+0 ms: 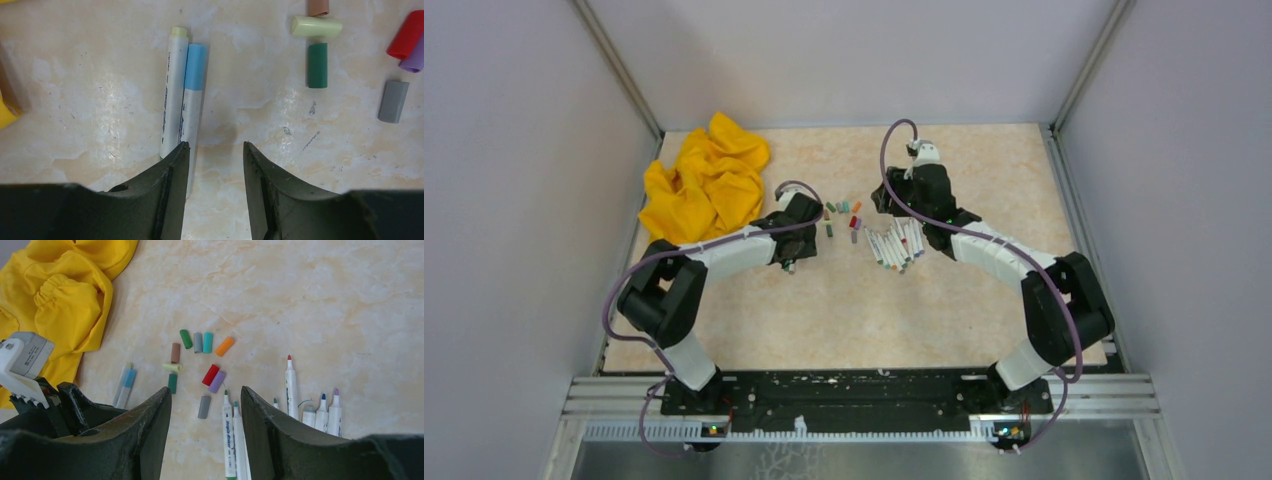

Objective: Open the pen caps

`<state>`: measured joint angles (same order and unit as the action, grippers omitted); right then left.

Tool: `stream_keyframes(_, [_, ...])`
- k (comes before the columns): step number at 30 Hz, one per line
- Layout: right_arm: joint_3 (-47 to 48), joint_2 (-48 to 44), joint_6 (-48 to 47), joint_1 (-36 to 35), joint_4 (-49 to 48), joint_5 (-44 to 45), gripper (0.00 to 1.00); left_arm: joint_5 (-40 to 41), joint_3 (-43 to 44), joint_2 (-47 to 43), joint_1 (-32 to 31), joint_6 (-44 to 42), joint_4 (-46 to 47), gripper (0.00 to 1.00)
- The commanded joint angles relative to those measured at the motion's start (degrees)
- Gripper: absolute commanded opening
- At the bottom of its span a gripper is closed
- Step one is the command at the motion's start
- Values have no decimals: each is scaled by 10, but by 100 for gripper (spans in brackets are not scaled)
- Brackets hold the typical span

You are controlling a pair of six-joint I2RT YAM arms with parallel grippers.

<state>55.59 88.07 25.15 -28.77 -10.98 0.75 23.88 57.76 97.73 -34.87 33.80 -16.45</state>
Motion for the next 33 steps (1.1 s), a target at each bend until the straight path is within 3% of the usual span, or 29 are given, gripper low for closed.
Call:
stream_keyframes(1, [1,5,0,-6,-28,-2,53,0,7,7,4,9,-12,49])
stream_keyframes(33, [-10,19,6,-6,-42,-6,53,-5,-15,16,15,28,-19,49])
